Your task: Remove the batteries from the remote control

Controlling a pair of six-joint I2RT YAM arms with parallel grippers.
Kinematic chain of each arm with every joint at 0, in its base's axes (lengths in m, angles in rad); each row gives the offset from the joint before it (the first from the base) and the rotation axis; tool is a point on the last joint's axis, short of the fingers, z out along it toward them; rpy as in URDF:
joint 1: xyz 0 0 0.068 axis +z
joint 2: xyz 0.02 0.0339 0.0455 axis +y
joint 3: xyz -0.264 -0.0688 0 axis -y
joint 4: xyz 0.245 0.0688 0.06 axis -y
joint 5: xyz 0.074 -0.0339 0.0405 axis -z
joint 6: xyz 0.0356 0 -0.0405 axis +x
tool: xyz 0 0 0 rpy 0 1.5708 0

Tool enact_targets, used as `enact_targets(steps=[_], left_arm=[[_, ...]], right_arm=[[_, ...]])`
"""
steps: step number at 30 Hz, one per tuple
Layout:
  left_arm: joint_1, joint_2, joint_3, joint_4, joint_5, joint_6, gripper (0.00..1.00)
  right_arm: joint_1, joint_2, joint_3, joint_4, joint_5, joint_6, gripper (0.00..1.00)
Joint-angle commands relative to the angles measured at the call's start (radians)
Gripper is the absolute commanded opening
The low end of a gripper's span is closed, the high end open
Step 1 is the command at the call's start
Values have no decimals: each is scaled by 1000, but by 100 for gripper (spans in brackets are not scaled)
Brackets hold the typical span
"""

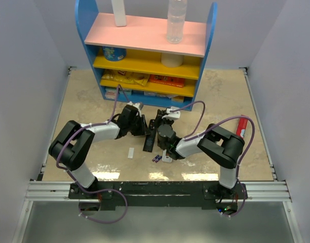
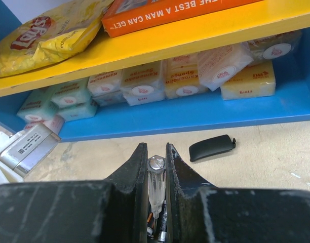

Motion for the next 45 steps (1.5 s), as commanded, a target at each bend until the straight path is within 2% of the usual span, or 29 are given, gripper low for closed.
enact_targets(steps=[1,21,28,32,45], left_arm=[[-28,57,-28,-1,-24,6,29],[-30,54,-17,-11,-29,6,29],[-28,52,-19,-14,-30,5,29],[-28,51,-14,-15,-32,5,29],[-30,57,12,-32,-33,8,29]], right_arm=[[-1,-49,38,82,9,-54,0],[-44,-37,49,39,-8,-80,0],[-90,-20,55,53,-83,-127,0],[-90,-40,37,68,-115,-161,0],[-85,-133,-37,58,-155,-124,0]])
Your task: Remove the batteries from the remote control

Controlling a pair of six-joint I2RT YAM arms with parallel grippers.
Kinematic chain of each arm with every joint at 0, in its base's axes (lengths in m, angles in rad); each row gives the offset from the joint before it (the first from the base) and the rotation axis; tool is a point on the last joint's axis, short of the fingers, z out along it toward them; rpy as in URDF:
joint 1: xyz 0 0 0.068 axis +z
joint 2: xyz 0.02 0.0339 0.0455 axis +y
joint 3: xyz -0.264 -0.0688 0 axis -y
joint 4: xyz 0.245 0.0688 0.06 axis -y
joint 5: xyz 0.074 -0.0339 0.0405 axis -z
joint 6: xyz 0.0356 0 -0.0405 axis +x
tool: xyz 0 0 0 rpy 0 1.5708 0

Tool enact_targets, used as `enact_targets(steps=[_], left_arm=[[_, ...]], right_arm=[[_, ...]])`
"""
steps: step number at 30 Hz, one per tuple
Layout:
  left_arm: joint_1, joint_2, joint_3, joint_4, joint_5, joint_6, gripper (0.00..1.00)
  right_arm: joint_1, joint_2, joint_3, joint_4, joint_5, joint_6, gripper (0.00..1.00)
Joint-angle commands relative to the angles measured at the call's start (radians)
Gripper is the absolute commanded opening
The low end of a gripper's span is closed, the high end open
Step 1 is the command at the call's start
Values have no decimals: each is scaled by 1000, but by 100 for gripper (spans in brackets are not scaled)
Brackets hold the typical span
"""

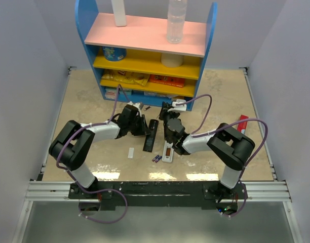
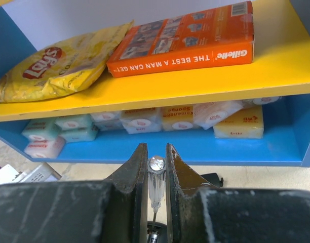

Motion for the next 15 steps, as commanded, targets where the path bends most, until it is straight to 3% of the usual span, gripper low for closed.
enact_targets(steps=[1,15], left_arm=[[-29,55,4,-21,-29,5,29],[-28,-60,21,-29,-20,-28,34]], right_arm=[[5,-42,-6,19,-25,-4,0],[5,-54,-22,-56,-62,47,0]])
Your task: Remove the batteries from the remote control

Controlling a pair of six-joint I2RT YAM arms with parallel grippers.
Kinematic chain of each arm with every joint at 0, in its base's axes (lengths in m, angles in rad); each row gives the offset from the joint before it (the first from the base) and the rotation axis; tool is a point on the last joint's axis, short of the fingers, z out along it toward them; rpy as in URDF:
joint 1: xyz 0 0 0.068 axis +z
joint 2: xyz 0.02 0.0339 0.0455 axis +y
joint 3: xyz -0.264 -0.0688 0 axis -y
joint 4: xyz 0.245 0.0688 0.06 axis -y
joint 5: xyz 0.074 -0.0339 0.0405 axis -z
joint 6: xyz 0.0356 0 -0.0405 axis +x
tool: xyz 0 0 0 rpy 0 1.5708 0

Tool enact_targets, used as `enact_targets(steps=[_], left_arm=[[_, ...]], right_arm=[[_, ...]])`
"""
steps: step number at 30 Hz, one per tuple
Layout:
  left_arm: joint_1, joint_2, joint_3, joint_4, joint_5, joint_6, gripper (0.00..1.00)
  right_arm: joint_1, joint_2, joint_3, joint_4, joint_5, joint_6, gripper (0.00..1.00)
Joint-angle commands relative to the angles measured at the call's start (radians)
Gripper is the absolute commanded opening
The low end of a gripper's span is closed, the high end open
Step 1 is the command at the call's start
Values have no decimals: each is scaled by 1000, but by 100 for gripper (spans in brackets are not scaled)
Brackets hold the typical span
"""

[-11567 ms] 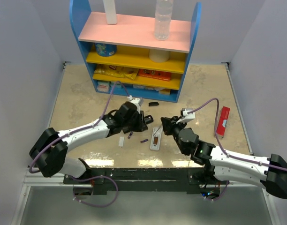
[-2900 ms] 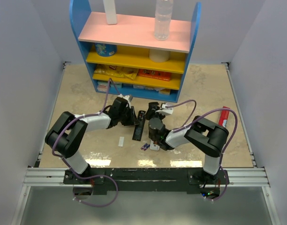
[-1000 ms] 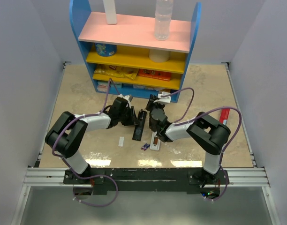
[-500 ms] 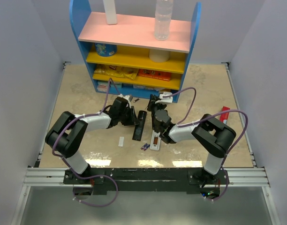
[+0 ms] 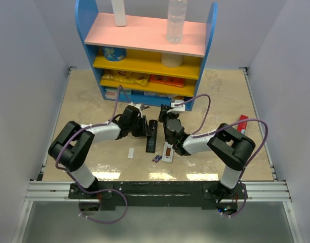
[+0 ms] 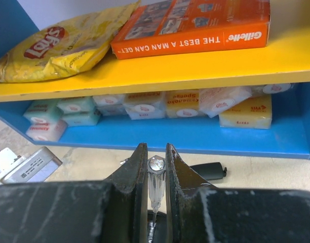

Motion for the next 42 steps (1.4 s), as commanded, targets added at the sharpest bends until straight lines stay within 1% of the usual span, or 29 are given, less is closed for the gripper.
enact_targets(steps=[1,7,12,17,27,34,42], left_arm=[[-14,-44,37,-26,-24,-2,35],[-12,-13,57,-38,-30,9,35],[-11,-15,52,-31,-34,12,36],[27,-36,62,-41,-24,13,36],[41,-4,80,-41,-13,27,36],[41,39,80,-35,-4,32,35],[43,70,88,-31,1,35,34]], right_arm=[[5,-48,-7,-11,-9,17,0],[5,-59,-19,-20,-11,14,0],[5,-76,-37,4,-64,-4,0],[5,-77,-33,-6,-84,-21,0],[5,-39,-24,-20,-109,-31,0],[5,1,-4,-49,-120,-81,0],[6,2,-27,-5,-158,-93,0]])
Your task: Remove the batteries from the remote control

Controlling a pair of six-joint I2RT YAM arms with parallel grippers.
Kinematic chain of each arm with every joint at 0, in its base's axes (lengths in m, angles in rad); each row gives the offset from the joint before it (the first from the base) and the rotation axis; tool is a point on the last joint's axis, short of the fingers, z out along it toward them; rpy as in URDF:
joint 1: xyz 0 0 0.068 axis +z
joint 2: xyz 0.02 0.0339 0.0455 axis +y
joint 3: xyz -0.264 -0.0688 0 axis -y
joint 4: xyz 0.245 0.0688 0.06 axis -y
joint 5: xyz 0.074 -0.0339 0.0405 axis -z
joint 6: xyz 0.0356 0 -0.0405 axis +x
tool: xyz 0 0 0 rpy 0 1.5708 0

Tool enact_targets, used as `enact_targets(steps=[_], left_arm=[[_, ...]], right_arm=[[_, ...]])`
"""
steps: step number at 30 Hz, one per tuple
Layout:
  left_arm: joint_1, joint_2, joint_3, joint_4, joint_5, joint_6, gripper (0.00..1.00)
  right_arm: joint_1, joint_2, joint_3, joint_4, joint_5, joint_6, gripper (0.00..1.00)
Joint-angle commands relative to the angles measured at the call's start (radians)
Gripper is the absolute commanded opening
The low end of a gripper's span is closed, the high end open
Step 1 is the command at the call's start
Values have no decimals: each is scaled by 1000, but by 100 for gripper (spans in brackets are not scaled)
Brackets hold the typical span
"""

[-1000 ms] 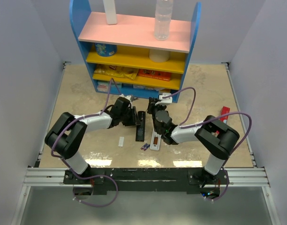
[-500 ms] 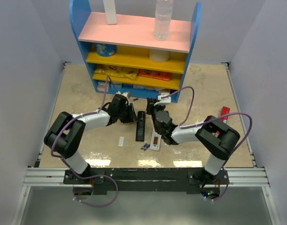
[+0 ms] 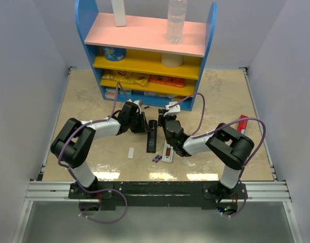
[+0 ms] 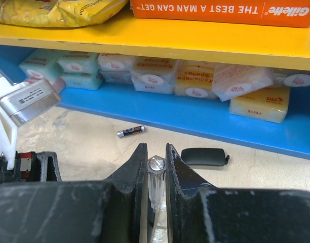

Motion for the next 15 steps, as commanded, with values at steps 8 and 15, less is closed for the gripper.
enact_targets(steps=[8,15], left_arm=[[2,32,27,9,-10,35,33],[2,33,22,9,-10,35,33]], right_arm=[[6,-84,18,22,-33,-64,0],[6,-101,18,31,-42,-80,0]])
